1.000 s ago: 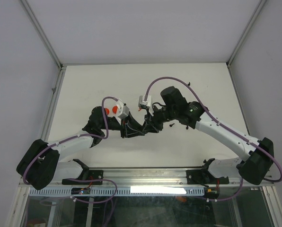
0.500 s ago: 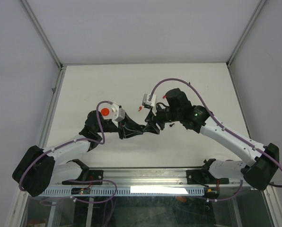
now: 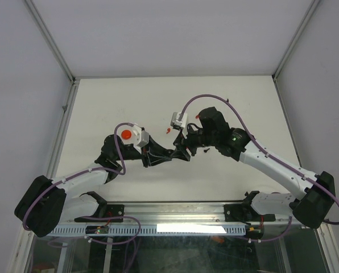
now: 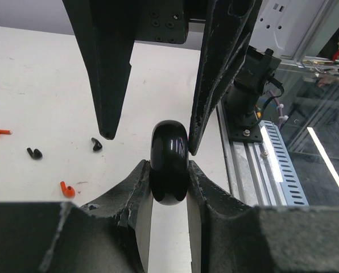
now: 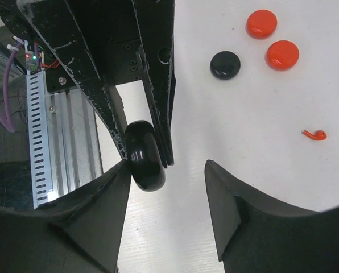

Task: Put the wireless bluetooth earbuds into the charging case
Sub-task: Pick up the charging case at the center of the board.

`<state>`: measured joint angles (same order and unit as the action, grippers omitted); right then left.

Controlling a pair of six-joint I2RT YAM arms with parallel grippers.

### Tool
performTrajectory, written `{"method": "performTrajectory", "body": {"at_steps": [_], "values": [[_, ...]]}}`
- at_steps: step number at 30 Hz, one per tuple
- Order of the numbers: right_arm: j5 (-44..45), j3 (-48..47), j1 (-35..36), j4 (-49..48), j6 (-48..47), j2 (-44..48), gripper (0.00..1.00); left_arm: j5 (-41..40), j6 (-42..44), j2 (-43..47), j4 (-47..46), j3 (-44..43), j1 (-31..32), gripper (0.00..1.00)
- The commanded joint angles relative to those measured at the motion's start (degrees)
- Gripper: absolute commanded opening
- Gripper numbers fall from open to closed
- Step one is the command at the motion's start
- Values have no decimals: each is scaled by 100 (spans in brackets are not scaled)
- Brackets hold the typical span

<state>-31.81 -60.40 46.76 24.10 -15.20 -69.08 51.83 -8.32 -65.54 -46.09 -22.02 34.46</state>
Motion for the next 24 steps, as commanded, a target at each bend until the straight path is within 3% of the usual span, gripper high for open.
{"method": "performTrajectory", "body": {"at_steps": [1,10,18,24], "values": [[260,-22,25,-375,87,90,57,-34,13,162,-527,75,26,0],[699,210,18,-979,360,522,58,-138,383,191,-614,245,91,0],[798,176,20,-959,443,455,59,-50,559,201,-842,354,164,0],[260,215,24,-904,439,522,63,-510,538,287,-483,297,164,0]]}}
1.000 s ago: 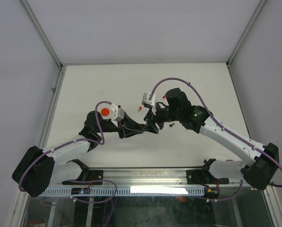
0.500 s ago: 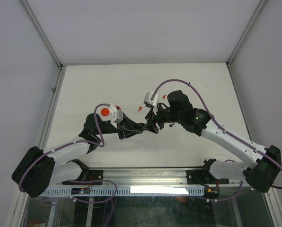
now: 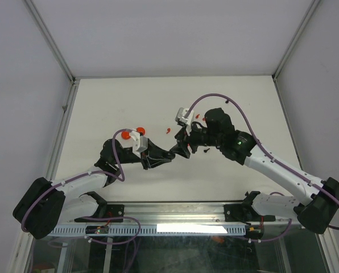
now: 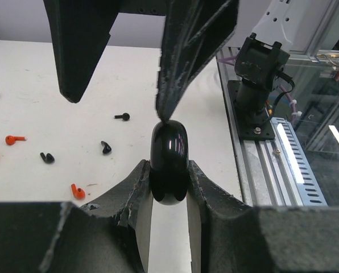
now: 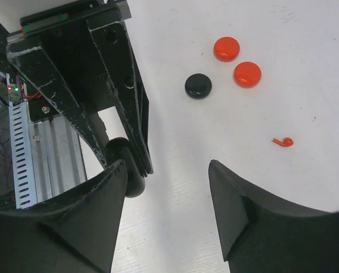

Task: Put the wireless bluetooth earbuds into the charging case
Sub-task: Pick up the charging case at the center of the board, then open the charging case.

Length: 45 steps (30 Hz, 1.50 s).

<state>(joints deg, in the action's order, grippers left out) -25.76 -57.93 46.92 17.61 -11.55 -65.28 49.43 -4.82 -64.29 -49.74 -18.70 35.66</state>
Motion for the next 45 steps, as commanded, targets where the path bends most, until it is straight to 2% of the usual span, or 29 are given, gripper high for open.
{"method": "performTrajectory", "body": {"at_steps": [1,7,21,28,35,45], "values": [[-399,8,10,-269,74,199,64,-344,184,156,-48,-36,44,0],[-672,239,5,-365,-15,329,73,-478,-201,87,-283,-27,46,0],[-168,354,7,-700,-36,67,75,-85,-734,30,-770,24,46,0],[254,344,4,-688,12,157,75,209,-483,20,-703,51,119,0],[271,281,-4,-589,99,256,75,95,131,193,-208,68,275,0],[343,133,-47,-361,161,85,75,151,276,311,-237,110,320,0]]}}
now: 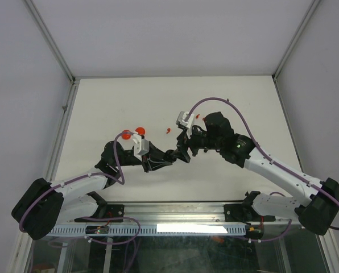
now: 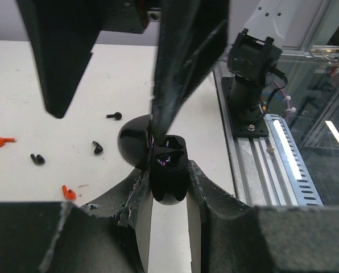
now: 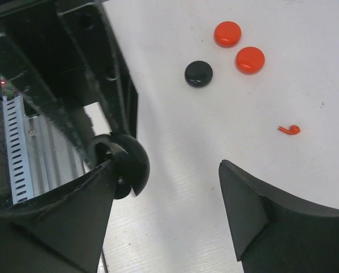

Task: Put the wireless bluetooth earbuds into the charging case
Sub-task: Open the charging case, then pick up the earbud from the center of the board.

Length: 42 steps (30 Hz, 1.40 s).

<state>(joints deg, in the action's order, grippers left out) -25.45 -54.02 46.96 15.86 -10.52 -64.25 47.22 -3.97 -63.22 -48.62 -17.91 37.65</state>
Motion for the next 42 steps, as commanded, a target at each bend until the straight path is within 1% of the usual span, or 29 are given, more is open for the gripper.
{"method": "performTrajectory", "body": {"at_steps": [1,5,8,12,16,20,22,26,28,31,33,36,39,42], "values": [[334,-266,-55,-169,67,-40,75,383,199,211,-366,45,133,0],[352,-355,-77,-69,77,-138,75,364,238,214,-444,109,137,0],[174,-473,-74,63,83,-254,75,172,211,205,-484,154,132,0],[-106,-628,-73,168,169,-282,78,-407,154,147,-398,169,131,0],[-25,-754,-76,307,257,-149,84,-1154,72,76,-396,284,116,0],[473,-835,-91,524,470,-22,89,-1860,-159,64,-715,552,95,0],[945,-833,-106,638,661,26,91,-2189,-351,95,-921,718,57,0],[2185,-725,-173,938,1149,29,99,-2723,-627,119,-1207,994,-18,0],[2500,-647,-266,1161,1372,-28,99,-2918,-684,112,-1170,1051,-44,0],[2678,-464,-437,1359,1654,-147,99,-3039,-681,100,-1392,1224,-126,0],[2703,-354,-650,1434,1728,-246,99,-3046,-625,83,-1583,1319,-157,0],[2567,-177,-1002,1380,1764,-449,99,-2938,-490,19,-1601,1320,-179,0],[2049,-32,-1533,1209,1738,-793,98,-2801,-461,-59,-1627,1284,-179,0],[1540,34,-1869,930,1747,-1153,96,-2646,-434,-110,-1668,1262,-186,0]]}}
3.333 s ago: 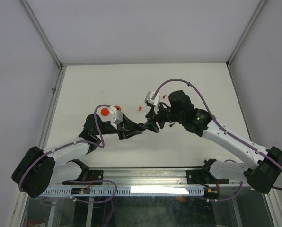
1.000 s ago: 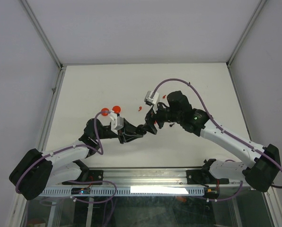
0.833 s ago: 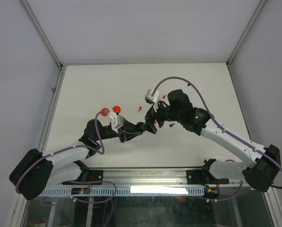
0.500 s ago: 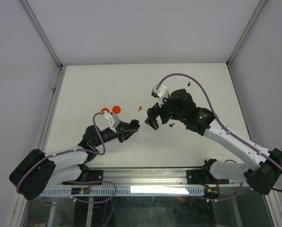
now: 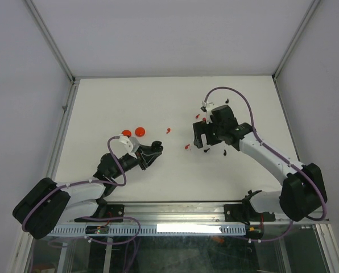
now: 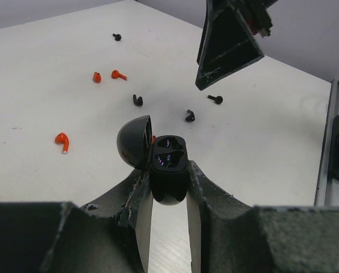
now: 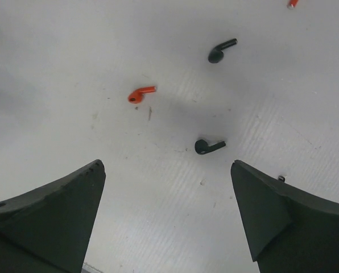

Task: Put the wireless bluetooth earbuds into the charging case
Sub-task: Pick up the earbud from the center of the board.

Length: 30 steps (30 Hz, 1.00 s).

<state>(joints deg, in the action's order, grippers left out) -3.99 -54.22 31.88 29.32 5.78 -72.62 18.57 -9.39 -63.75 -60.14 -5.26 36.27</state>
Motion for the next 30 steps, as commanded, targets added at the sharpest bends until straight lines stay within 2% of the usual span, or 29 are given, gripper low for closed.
{"method": "performTrajectory", "body": {"at_steps": [1,6,13,25,30], "values": [[-691,68,-434,-539,131,-421,95,247,116,-65,-514,-13,-42,0],[-995,-17,-716,-1015,160,-1067,95,448,146,-93,-412,-75,-45,0],[-1293,-226,-866,-1081,171,-1900,92,516,230,-7,-201,-117,-47,0],[-1653,63,-817,-595,285,-1877,85,685,202,-57,-177,-195,-44,0],[-1355,163,-577,-322,342,-1740,84,716,201,2,-124,-206,-44,0]]}}
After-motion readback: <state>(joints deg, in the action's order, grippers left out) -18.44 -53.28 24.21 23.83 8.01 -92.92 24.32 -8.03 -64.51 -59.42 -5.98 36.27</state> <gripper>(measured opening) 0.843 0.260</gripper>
